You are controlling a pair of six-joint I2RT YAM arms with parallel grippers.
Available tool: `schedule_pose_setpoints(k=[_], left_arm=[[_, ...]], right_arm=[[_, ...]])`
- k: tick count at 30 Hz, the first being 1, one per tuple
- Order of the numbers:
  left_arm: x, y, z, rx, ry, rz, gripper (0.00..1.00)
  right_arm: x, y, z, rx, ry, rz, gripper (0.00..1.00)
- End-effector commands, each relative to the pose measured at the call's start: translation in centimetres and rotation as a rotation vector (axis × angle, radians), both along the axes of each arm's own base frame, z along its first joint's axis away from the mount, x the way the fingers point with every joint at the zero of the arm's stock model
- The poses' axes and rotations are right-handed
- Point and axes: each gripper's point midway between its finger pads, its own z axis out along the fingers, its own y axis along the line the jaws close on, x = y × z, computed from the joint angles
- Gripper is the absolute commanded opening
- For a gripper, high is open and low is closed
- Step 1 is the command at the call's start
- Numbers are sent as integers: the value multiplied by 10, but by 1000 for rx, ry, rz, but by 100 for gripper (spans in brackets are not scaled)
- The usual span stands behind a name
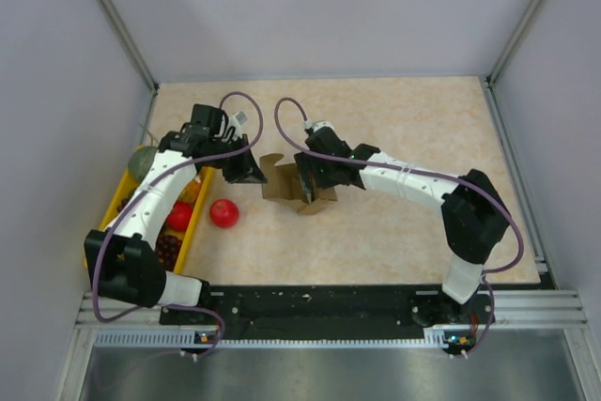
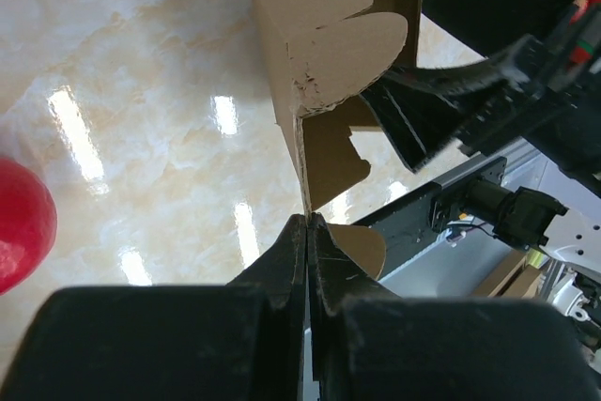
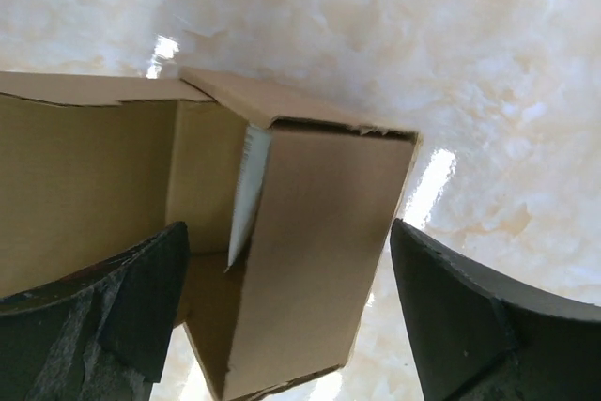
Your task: Unpack the express box
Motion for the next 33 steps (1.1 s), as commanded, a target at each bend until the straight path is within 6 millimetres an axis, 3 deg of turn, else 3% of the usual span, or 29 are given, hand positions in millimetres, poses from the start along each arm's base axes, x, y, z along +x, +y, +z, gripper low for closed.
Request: schedule_pose_setpoints(k=[1,6,10,20,23,26,33], left_arm=[[4,4,29,-2,-112,-13,0],[0,5,30,-35,-103,-52,0],[-3,4,25,-61,-81,-72,0],[-6,-6,21,-218,-32,-72,0],[-5,-5,23,-225,-40,-69,0],[-4,-4,22,-226,-40,-66,0],[-6,0,12,-208,-31,-68,0]], right_arm=[[11,-17,3,-1,-56,-44,84],[9,-40,-19,22,-17,-74,83],[12,-42,-18,40,-9,-82,83],[20,-23,72,191,-123,-48,84],[19,-17,82,224,-125,-15,74],[14,-6,70,225,-83,29,57],[-8,26,28,220,53,125,37]])
